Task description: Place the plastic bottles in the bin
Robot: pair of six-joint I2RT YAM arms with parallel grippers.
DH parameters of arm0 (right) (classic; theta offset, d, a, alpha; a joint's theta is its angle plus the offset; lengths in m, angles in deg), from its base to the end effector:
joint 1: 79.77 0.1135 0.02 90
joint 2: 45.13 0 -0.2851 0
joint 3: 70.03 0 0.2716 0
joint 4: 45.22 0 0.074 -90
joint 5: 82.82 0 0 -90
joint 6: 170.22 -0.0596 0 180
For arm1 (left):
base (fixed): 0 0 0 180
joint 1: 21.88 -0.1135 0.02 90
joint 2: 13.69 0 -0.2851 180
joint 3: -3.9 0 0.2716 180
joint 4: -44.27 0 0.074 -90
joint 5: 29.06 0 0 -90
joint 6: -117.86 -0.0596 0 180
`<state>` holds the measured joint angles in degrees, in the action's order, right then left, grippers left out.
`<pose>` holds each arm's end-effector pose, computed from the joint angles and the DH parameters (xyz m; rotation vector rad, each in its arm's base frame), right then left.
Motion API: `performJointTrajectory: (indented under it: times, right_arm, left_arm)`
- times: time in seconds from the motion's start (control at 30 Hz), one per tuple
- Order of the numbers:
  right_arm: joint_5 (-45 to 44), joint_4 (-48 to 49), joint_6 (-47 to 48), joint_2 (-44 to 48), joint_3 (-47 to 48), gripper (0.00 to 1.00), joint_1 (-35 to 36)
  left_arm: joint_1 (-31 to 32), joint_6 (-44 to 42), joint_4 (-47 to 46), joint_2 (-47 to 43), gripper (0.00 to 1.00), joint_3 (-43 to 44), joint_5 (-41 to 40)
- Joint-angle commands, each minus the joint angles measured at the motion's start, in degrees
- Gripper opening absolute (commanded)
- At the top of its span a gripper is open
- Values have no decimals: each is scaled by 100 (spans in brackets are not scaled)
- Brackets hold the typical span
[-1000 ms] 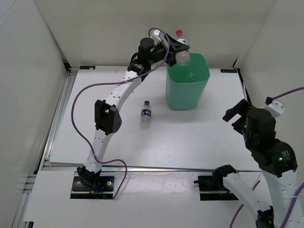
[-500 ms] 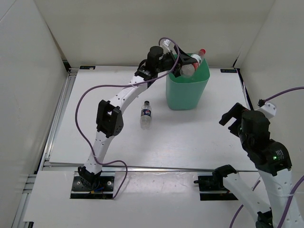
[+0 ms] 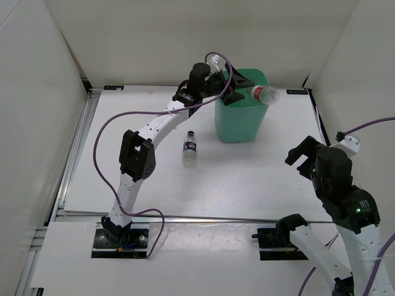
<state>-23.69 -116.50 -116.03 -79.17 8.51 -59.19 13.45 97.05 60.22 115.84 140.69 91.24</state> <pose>0.0943 0.0027 0.4071 0.5842 1.8804 0.0921 0.4680 -0.3686 0.3488 -0.1387 2.0658 -1.7037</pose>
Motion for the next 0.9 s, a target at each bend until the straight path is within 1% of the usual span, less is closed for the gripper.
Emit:
performJointTrajectory:
  times: [0.0, 0.2, 0.33, 0.47, 0.57, 0.6, 0.63, 0.7, 0.73, 0.77, 0.8, 0.83, 0.87]
  right_arm:
    - [11, 192, 13, 73, -21, 100, -19]
    - [11, 192, 74, 125, -21, 100, -19]
    - [-42, 192, 74, 126, -21, 100, -19]
    - [-42, 192, 74, 179, -83, 100, -19]
    - [-42, 192, 74, 240, -214, 100, -19]
    - [-42, 192, 74, 240, -215, 100, -19]
    - [-42, 192, 74, 240, -275, 100, -19]
    - [28, 192, 74, 293, -338, 100, -19]
    - [29, 192, 74, 293, -338, 100, -19]
    - [81, 192, 74, 241, -390, 100, -19]
    - [151, 192, 74, 240, -390, 100, -19]
    - [204, 262, 74, 240, -469, 100, -19]
    - [204, 262, 74, 179, -530, 100, -19]
  left_arm:
    - [-105, -90, -54, -648, 100, -159, 28]
    - [-220, -90, -54, -807, 100, -387, 28]
    - [-325, -142, -54, -921, 100, -388, 28]
    - [-448, -379, -2, -1158, 100, -72, 90]
    - [-676, -1010, 374, -1667, 100, 33, 239]
    - [-729, -1552, 568, -1825, 100, 34, 239]
    - [-782, -1853, 970, -2157, 100, 34, 239]
    - [-940, -2442, 1455, -2502, 100, -141, 239]
    - [-940, -3063, 1718, -2677, 100, -246, 22]
    - [-993, -3417, 2287, -3045, 100, -404, -172]
    - [-993, -4021, 2536, -3231, 100, -910, -374]
    - [-993, -4210, 2773, -3494, 100, -1211, -872]
    - [-993, -4316, 3324, -3575, 100, -1484, -1060]
